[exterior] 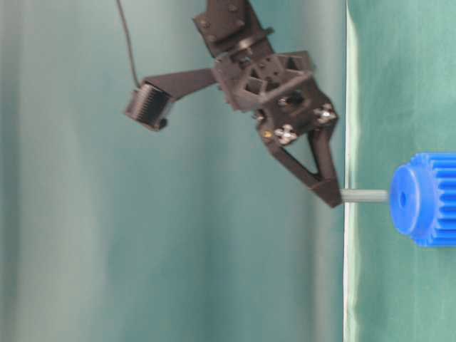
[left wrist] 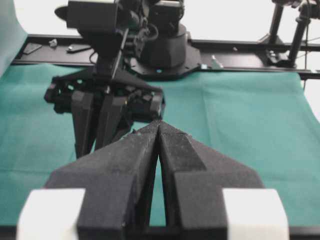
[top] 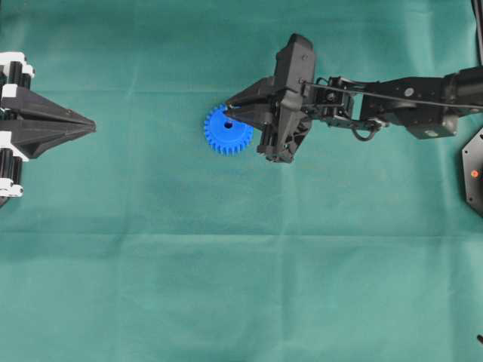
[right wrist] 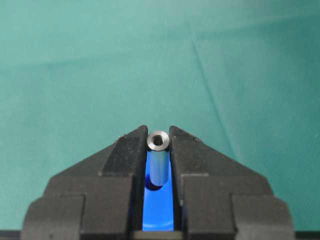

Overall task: Insert the shaft placed at a random location into the center hole of the medium gear at another random location.
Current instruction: 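Align the shaft with the gear's center hole and push it down, then open the right gripper and retract it up and right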

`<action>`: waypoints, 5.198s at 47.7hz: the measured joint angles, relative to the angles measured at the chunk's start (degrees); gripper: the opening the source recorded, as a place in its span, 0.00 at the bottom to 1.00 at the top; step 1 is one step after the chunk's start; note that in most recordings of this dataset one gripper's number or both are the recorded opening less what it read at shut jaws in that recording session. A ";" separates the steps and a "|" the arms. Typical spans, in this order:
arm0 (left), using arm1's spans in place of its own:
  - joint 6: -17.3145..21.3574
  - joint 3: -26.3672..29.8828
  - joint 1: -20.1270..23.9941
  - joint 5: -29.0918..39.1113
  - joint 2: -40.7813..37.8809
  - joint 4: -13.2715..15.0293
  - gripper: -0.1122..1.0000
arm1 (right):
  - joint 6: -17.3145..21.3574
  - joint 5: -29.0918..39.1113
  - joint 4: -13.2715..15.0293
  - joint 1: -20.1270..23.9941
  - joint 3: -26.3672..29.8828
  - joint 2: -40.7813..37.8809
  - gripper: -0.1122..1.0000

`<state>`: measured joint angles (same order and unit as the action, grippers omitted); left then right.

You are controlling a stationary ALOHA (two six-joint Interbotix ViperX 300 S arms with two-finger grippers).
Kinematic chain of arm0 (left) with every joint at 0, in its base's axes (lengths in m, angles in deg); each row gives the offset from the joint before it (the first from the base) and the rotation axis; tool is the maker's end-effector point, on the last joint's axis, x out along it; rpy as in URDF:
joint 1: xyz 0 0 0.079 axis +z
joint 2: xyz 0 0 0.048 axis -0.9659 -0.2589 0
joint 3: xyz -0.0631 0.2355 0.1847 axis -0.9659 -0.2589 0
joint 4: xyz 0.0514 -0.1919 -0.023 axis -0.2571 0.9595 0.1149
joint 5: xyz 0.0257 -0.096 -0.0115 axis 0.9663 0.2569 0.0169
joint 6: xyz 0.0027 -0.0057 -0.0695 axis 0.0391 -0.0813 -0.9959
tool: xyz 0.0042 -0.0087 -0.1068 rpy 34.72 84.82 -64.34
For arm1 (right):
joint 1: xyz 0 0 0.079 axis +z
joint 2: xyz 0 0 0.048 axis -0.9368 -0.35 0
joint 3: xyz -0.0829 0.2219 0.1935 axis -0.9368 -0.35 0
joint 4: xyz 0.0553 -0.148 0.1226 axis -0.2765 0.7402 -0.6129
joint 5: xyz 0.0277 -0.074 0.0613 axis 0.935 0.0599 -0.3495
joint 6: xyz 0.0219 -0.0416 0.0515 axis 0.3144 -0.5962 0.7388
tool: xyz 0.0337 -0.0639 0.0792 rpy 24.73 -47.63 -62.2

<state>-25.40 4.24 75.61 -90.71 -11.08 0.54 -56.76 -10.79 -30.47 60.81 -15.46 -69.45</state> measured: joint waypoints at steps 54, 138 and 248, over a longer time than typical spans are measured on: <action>0.00 0.00 0.09 0.53 0.00 0.00 0.10 | -0.09 -1.41 -0.35 0.18 0.35 1.67 0.22; 0.00 0.00 0.09 0.97 0.00 0.00 0.10 | 0.00 -2.37 -1.41 0.44 1.93 -7.73 0.23; 0.00 0.00 0.09 1.05 0.00 0.00 0.10 | -0.09 4.39 -0.88 0.00 -14.41 18.46 0.84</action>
<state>-25.40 4.24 75.70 -89.65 -11.08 0.54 -56.85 -6.39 -31.35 60.81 -29.88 -50.99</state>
